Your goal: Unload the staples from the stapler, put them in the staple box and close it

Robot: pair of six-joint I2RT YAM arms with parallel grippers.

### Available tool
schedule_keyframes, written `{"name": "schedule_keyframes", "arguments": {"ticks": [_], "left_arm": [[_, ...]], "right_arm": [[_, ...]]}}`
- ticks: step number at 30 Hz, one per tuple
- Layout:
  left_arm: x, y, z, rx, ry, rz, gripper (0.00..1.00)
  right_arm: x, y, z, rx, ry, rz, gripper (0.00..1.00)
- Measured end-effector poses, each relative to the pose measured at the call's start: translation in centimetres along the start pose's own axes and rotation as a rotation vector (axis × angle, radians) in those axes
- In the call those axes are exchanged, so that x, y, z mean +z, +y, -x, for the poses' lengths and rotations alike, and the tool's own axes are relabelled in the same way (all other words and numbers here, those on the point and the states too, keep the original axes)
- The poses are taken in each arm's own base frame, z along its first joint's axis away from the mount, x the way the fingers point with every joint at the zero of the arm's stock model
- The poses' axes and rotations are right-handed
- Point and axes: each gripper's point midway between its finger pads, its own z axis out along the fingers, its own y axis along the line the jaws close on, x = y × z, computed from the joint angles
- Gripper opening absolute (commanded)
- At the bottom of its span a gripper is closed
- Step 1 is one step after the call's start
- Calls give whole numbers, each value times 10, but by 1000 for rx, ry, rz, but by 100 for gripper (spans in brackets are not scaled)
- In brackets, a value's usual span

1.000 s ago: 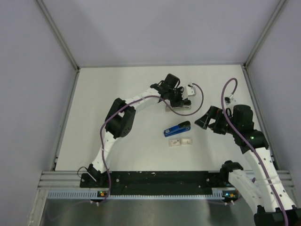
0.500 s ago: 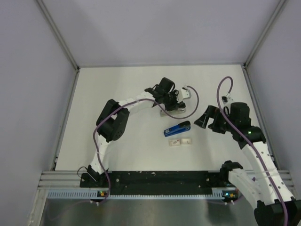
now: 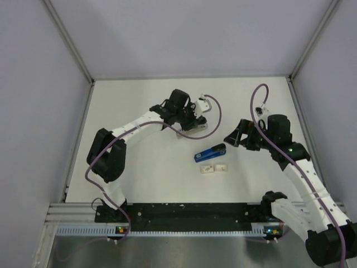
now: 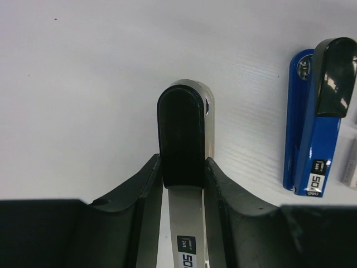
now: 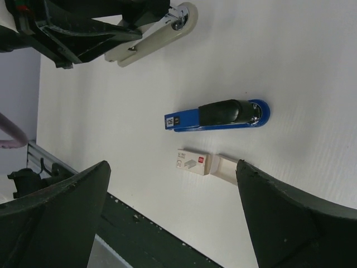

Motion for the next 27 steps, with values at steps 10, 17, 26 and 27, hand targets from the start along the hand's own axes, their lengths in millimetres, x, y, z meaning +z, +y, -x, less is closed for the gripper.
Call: {"name": "schedule_keyframes", "arguments": {"ticks": [10,17,26,27], "left_arm": [[-91,-41,44,-108,-90,-95,0],[-161,-98,60,-144,-214,-242,0],[-204,-149,62,-205,-301,-411,0],[-204,-152,61,-219,-300,-426,0]], "right_arm": [[9,41,24,-187,-19,180,95],[11,96,12,-345,49,449,94],[-32,182,-30,-677,101,808,89],[-34,183,-31,-687,100,818,88]]}}
